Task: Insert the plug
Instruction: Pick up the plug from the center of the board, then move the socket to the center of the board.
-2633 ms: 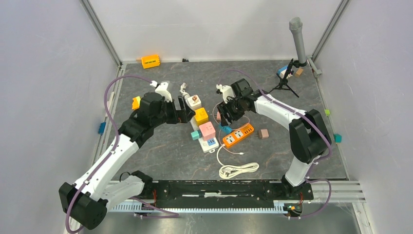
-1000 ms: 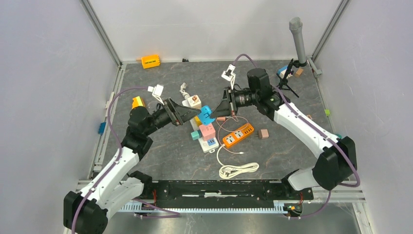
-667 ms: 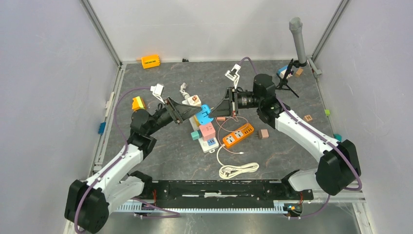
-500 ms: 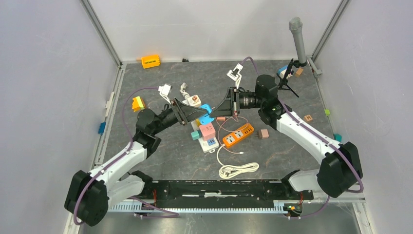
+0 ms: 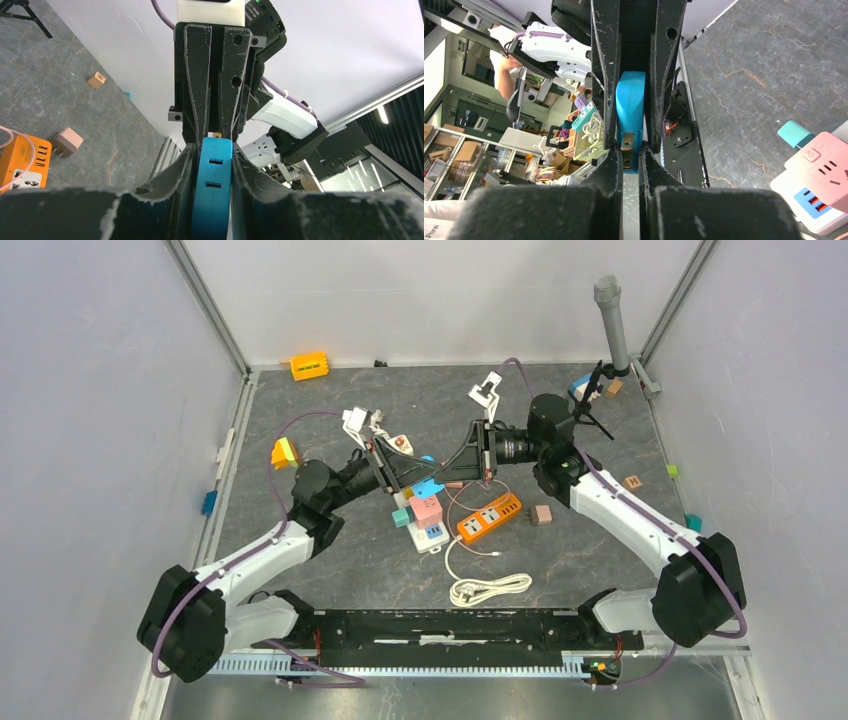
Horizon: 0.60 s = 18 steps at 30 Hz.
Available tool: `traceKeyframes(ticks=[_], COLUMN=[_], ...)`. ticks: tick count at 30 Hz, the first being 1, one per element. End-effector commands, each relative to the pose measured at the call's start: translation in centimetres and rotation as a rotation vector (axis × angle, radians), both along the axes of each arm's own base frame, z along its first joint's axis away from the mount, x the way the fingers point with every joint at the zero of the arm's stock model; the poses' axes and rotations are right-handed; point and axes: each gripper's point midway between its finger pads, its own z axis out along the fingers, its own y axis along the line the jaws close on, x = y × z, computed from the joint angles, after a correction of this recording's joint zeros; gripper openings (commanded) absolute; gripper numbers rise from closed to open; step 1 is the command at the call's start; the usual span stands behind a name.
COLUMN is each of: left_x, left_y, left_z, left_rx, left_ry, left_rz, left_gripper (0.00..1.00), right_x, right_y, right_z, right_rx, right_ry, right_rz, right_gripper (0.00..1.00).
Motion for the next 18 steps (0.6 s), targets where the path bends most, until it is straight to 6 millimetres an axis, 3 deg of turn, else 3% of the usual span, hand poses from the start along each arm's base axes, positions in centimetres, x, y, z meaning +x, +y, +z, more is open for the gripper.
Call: traceKeyframes(ticks=[1,3,4,8,13,15,18], left_x=[-0.8,-0.7,-0.6,-0.1,0.4,1.1,1.0], left_y=[-0.8,-0.7,-0.6,-0.4,1.6,3.5,6.8], left_z=[1.2,1.1,0.8,-1.3,-5.2,-7.4,-10.1], left_rx=[-0.025,-0.020,-0.010,0.081,0.279,0.403,0.584], left_ry=[-0.016,-0.015,-0.010,0.033,0.080,0.147,0.220], left_rz=[-0.040,-0.025,-0.015,0.030,0.129,0.214,0.285], left_gripper=[0.02,0.02,0.02,0.02,0.02,0.02,0.02], right_x=[0.2,0.5,0.6,1.4,2.9,3.4,3.6], right_y=[0.4,0.5,0.5,0.3,-1.2,-2.0,-2.4], right_z=[1.7,1.3,0.8,-1.1,-6.3,-9.0,-12.9], right_rx=[0.044,0.033,0.017,-0.057,-0.246,-0.328,-0.406], right_ry=[-0.085,-0.087,-0.085,-0.107,-0.118,-0.097,-0.041], right_rz=[-0.023,-0.034,-0.041,-0.073,-0.146,-0.171,-0.182], right_gripper=[0.00,0.03,0.10,0.53,0.90,0.98,0.98])
